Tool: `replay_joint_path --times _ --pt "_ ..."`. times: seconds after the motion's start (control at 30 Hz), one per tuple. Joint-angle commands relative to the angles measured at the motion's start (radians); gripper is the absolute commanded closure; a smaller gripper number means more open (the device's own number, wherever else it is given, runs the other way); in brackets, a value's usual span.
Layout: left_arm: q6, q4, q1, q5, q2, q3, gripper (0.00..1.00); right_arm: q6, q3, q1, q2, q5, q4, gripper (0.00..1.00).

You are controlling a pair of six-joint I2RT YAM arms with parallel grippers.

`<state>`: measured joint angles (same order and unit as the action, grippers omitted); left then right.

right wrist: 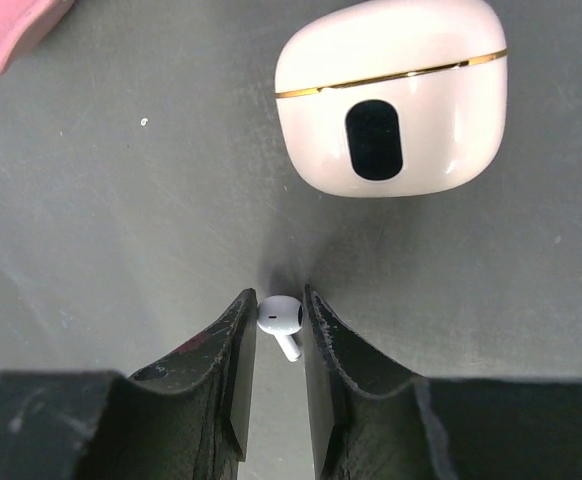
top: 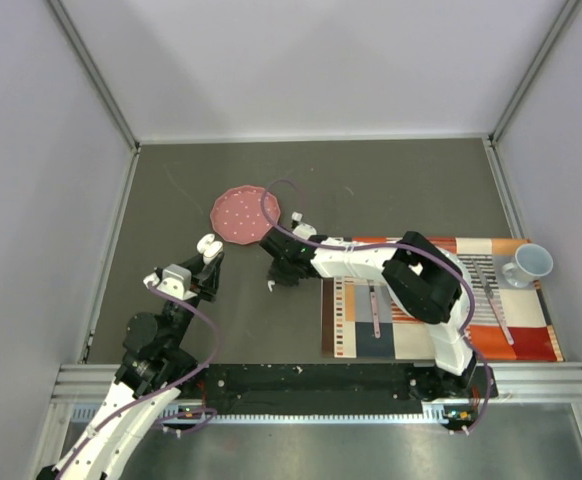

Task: Insert the wireless bluetooth earbuds into the charging case
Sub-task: Move the left earbud to the center of the board.

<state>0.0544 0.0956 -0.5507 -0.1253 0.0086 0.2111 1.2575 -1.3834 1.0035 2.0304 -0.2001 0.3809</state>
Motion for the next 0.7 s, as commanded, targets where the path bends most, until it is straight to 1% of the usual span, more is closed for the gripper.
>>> replay_joint_path --times 0.0,0.13,0.23,0.3,0.53,0.67 --pt "-0.008 0.027 -0.002 -0.014 -0.173 0.016 1.0 -0.104 -0.025 0.017 0.011 -0.09 0.069 0.75" --pt "-0.011 0.026 -0.002 -0.014 -0.173 0.016 1.0 -0.216 -0.023 0.02 0.008 -0.121 0.073 0.75" --pt "-0.011 0.027 -0.002 -0.014 -0.173 0.014 1.0 -0.265 -0.025 0.02 0.01 -0.116 0.073 0.75" --pt "-0.011 0.027 -0.002 -0.016 -0.173 0.016 1.0 -0.289 -0.028 0.021 0.013 -0.11 0.073 0.75" --pt "-0.013 0.023 -0.002 -0.017 -0.173 0.017 1.0 -0.383 -0.043 0.021 0.011 -0.113 0.067 0.69" --pt "-0.013 0.023 -0.002 -0.017 -0.173 0.019 1.0 -0.402 -0.048 0.021 0.011 -0.11 0.062 0.68"
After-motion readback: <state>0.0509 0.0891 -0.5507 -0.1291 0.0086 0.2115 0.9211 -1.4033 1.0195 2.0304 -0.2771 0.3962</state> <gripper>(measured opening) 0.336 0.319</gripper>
